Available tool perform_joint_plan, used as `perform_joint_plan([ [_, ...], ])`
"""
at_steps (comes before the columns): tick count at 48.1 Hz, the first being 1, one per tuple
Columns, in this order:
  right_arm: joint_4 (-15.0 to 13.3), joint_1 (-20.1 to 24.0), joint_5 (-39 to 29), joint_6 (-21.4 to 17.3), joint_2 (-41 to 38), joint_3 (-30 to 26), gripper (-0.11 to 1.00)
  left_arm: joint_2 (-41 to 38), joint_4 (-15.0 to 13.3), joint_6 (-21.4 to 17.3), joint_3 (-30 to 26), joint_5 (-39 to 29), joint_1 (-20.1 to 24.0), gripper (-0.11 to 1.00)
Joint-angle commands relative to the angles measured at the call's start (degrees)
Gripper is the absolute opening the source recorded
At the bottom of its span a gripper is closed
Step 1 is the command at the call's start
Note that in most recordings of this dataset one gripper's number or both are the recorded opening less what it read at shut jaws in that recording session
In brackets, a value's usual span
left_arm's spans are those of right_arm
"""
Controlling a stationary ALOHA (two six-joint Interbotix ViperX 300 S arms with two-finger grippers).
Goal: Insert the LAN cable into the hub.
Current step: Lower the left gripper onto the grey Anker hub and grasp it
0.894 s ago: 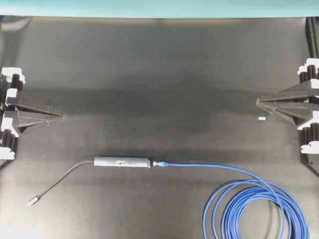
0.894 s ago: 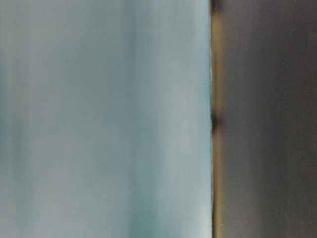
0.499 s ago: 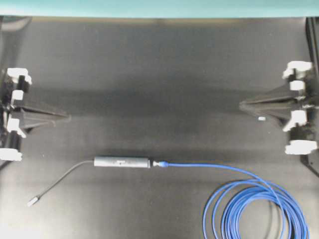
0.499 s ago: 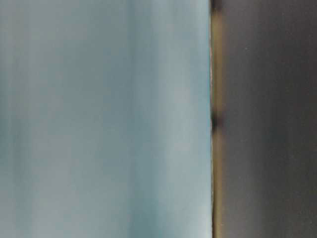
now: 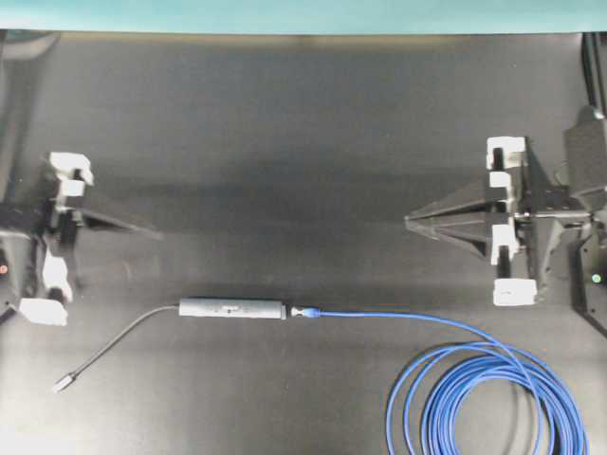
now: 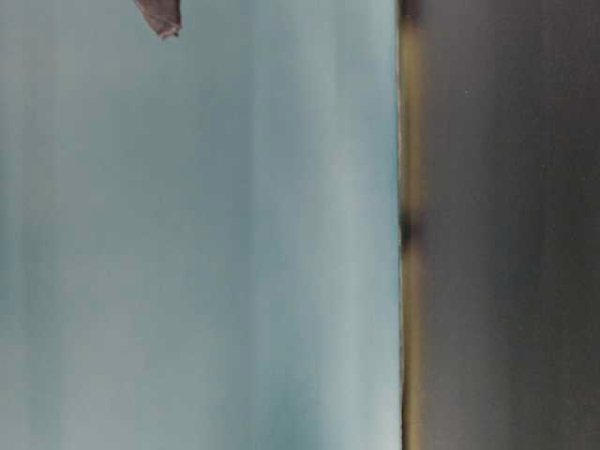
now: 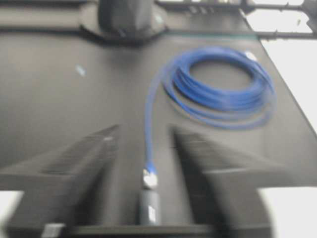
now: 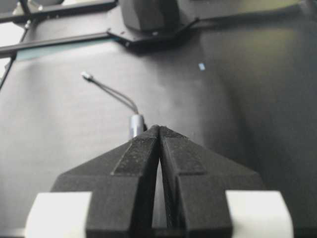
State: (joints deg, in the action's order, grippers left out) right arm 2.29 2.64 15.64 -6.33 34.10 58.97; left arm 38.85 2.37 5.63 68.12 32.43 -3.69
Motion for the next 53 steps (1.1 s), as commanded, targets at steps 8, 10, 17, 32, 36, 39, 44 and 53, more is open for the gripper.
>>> perform_joint_plan([
  [8,0.2,-0.1,0.1,-0.5,-1.6,-1.5,0.21,-12.7,0.2,1.1,1.1,11.3,-0.8,0.65],
  [10,0.1,-0.1,0.0,-0.5,-1.7,-1.5,0.28,-15.5,0.2,1.2,1.7,14.5,-0.8,0.63],
  [17,0.2,-0.1,0.0,-0.6,-1.8,-1.7,0.52,-26.5,0.2,5.2,3.2,25.8,-0.7,0.62],
  [32,0.4,-0.1,0.0,-0.7,-2.0,-2.7,0.64,-42.1,0.2,6.9,2.7,37.4,0.1,0.63],
  [36,0.5,-0.1,-0.2,-0.7,-2.0,-3.0,0.64,-44.2,0.2,6.9,1.5,37.7,0.2,0.63],
  [39,0.7,-0.1,-0.7,-0.7,-2.0,-2.9,0.64,-45.9,0.2,6.9,0.4,37.7,0.0,0.63],
  [44,1.2,-0.1,-1.5,-0.7,-2.0,-2.9,0.64,-48.3,0.2,7.0,-0.9,37.4,-0.8,0.63],
  [53,1.5,-0.1,-1.8,-0.6,-1.9,-2.8,0.64,-51.6,0.2,7.6,-2.9,36.7,-2.2,0.63],
])
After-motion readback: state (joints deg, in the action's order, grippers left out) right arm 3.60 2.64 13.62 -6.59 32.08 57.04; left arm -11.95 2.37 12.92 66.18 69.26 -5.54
